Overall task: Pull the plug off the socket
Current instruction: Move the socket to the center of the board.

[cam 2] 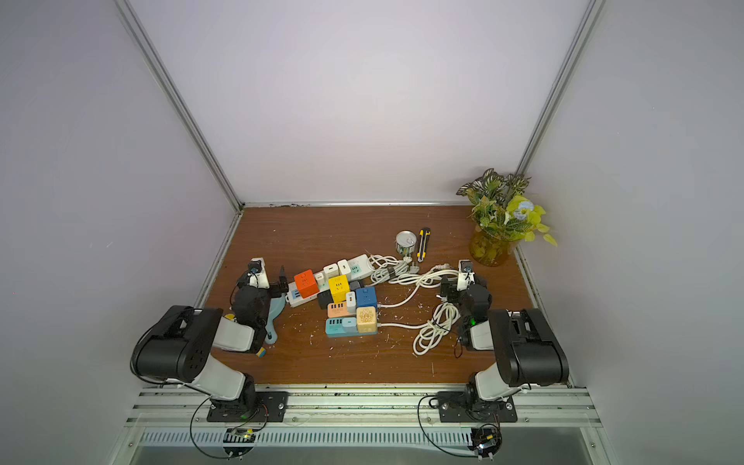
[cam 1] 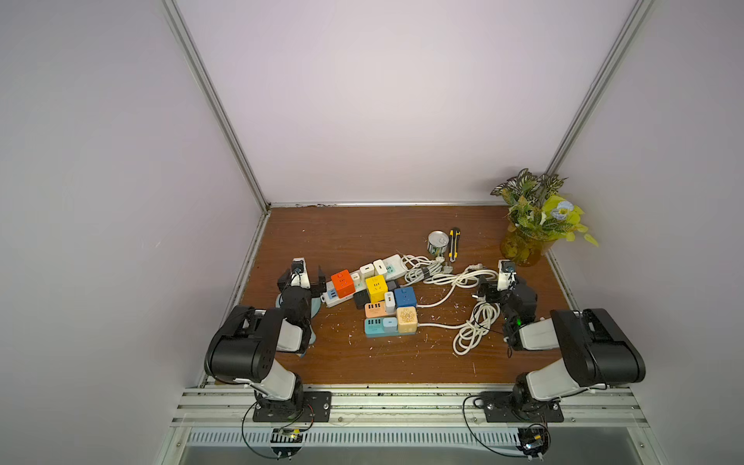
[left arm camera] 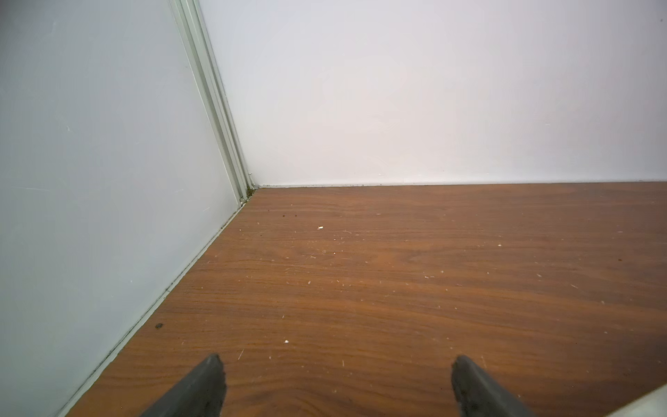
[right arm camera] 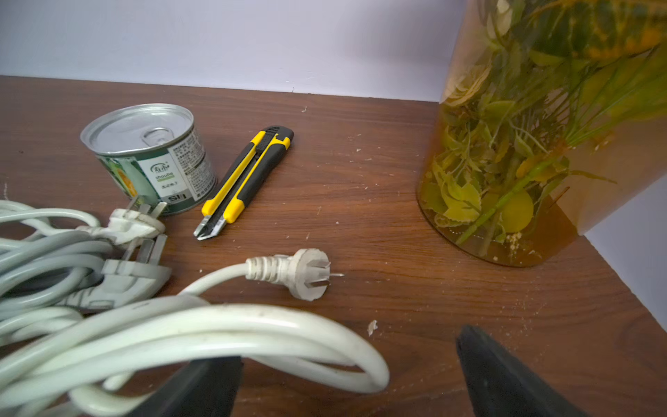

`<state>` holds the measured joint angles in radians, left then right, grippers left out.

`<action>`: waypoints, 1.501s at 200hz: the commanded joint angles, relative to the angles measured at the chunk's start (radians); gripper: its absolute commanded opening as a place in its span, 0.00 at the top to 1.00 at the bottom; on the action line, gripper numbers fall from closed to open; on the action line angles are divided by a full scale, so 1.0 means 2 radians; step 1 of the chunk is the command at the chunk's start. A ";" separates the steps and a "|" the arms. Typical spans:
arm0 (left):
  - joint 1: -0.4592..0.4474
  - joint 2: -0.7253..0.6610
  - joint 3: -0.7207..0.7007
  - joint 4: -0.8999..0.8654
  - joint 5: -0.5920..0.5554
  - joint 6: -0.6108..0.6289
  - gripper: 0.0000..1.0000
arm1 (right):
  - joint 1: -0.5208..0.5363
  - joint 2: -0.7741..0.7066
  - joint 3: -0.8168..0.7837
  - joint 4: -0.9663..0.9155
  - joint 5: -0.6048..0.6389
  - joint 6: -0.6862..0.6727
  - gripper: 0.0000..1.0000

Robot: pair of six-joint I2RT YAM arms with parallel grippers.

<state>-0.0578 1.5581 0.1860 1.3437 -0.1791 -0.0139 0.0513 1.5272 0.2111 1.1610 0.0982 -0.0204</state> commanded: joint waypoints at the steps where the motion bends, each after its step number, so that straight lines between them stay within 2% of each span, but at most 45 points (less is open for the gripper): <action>1: 0.006 0.001 0.002 0.010 0.006 0.001 0.01 | 0.003 -0.004 0.015 0.035 -0.002 0.000 0.01; 95: 0.006 0.001 0.002 0.009 0.007 0.001 0.01 | 0.003 -0.005 0.014 0.038 -0.002 0.000 0.01; 120: 0.004 -0.012 -0.007 0.017 0.003 0.002 0.01 | 0.003 -0.023 0.016 0.020 -0.020 -0.008 0.01; 139: -0.015 -0.050 -0.011 -0.001 -0.057 0.007 0.01 | 0.003 -0.064 0.025 -0.036 -0.002 0.003 0.01; 166: -0.050 -0.117 -0.003 -0.057 -0.115 0.030 0.01 | 0.003 -0.137 0.033 -0.137 0.042 0.022 0.01; 178: -0.058 -0.145 0.002 -0.083 -0.135 0.018 0.01 | 0.003 -0.177 0.027 -0.168 0.065 0.029 0.01; 218: -0.061 -0.234 0.032 -0.185 -0.129 -0.013 0.01 | 0.004 -0.294 0.056 -0.319 0.100 0.052 0.01; 233: -0.061 -0.253 0.046 -0.224 -0.134 -0.026 0.01 | 0.004 -0.322 0.062 -0.343 0.111 0.063 0.01; 272: -0.063 -0.282 0.104 -0.314 -0.128 -0.038 0.01 | 0.004 -0.367 0.097 -0.378 0.117 0.082 0.01; 300: -0.068 -0.289 0.165 -0.351 -0.121 -0.024 0.01 | 0.009 -0.376 0.185 -0.438 0.110 0.095 0.01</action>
<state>-0.1772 1.0012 0.4160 0.7456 -0.4274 -0.0711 0.0574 0.8040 0.4160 0.3706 0.3080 0.1204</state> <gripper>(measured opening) 0.990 0.992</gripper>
